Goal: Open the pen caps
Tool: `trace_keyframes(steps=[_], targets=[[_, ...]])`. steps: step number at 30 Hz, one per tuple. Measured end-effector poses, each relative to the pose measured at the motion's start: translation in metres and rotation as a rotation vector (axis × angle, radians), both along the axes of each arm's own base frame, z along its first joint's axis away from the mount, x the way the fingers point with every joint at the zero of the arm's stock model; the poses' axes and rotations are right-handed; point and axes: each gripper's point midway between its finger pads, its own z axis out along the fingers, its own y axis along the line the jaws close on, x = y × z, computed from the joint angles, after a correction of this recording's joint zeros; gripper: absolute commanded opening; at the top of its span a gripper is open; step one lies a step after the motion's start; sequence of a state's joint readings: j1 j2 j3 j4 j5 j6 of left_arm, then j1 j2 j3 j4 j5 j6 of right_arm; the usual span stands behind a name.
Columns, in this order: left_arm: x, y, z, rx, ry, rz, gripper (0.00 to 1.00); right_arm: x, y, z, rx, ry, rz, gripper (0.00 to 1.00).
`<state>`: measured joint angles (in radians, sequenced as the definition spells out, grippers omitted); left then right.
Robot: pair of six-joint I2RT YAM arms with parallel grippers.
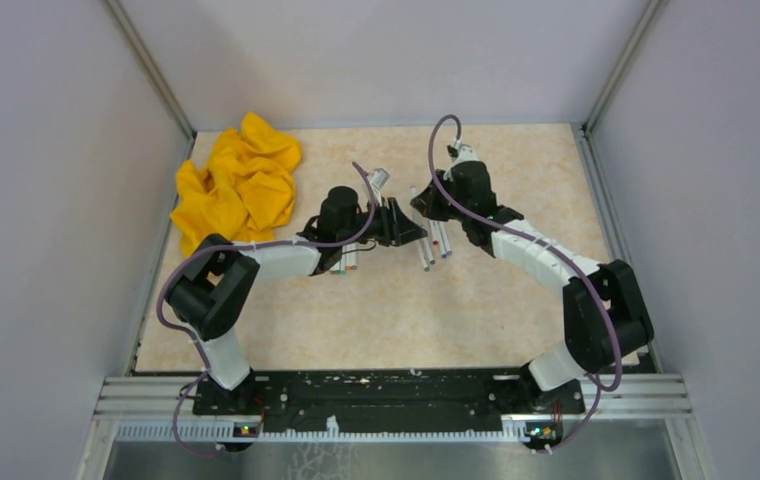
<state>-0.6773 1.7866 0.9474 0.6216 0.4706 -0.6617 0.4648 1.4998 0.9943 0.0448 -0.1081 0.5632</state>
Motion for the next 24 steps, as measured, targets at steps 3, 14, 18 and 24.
trace_keyframes(steps=[3,14,18,24], targets=[[0.002,0.000,-0.001,0.001,-0.001,0.013,0.33,-0.002,-0.001,0.001,0.006,0.000,-0.003,0.00],[0.003,0.005,-0.010,0.012,0.017,0.051,0.00,-0.007,-0.003,0.008,0.017,-0.027,-0.006,0.00],[0.002,0.006,-0.013,0.026,0.023,0.046,0.00,-0.010,-0.003,0.006,0.008,-0.034,0.001,0.06],[0.001,0.004,-0.017,0.086,0.040,0.032,0.00,-0.012,-0.001,0.004,-0.038,-0.055,0.013,0.15]])
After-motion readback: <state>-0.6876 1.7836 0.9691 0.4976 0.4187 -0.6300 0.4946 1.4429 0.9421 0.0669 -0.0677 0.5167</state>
